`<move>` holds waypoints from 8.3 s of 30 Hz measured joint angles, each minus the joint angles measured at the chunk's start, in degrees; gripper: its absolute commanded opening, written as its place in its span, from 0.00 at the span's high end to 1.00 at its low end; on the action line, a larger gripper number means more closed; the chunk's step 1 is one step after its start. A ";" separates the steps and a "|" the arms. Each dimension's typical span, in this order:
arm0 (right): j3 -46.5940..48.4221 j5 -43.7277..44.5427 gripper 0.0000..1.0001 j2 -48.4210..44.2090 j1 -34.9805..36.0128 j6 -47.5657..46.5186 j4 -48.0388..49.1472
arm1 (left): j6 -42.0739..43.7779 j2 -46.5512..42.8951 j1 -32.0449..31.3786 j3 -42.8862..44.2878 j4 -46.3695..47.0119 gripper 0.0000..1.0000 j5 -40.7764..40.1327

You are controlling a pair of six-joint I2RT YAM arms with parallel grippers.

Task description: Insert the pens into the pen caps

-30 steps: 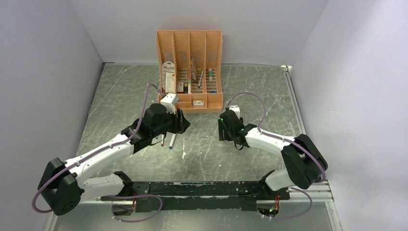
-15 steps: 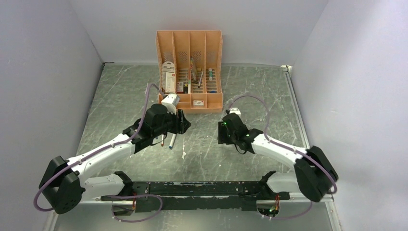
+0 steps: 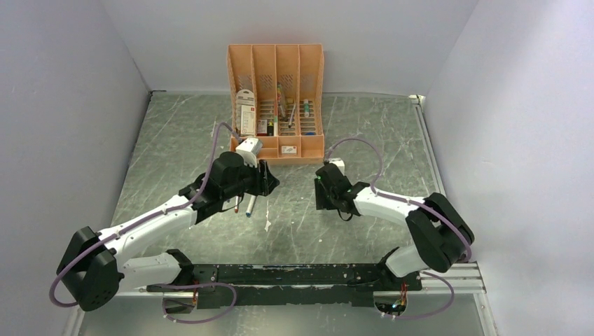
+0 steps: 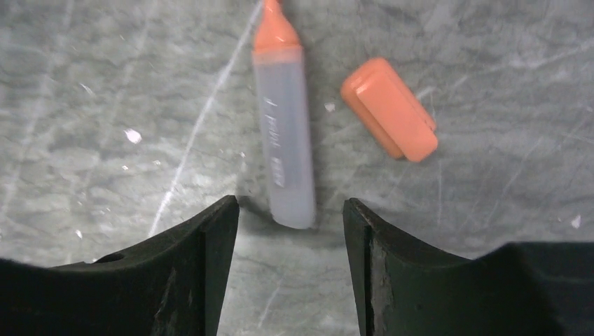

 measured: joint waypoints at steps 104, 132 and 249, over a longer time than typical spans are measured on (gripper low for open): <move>-2.73 -16.35 0.63 -39.58 13.16 -5.75 18.60 | -33.55 18.60 3.78 -6.25 81.92 0.93 40.96; -3.30 -20.83 1.00 -38.93 12.44 -5.90 21.53 | -39.91 22.03 3.74 -3.96 88.06 0.57 42.53; 5.40 -11.23 1.00 5.90 -12.70 -11.08 3.04 | -5.66 7.41 10.84 -3.93 40.57 0.93 45.75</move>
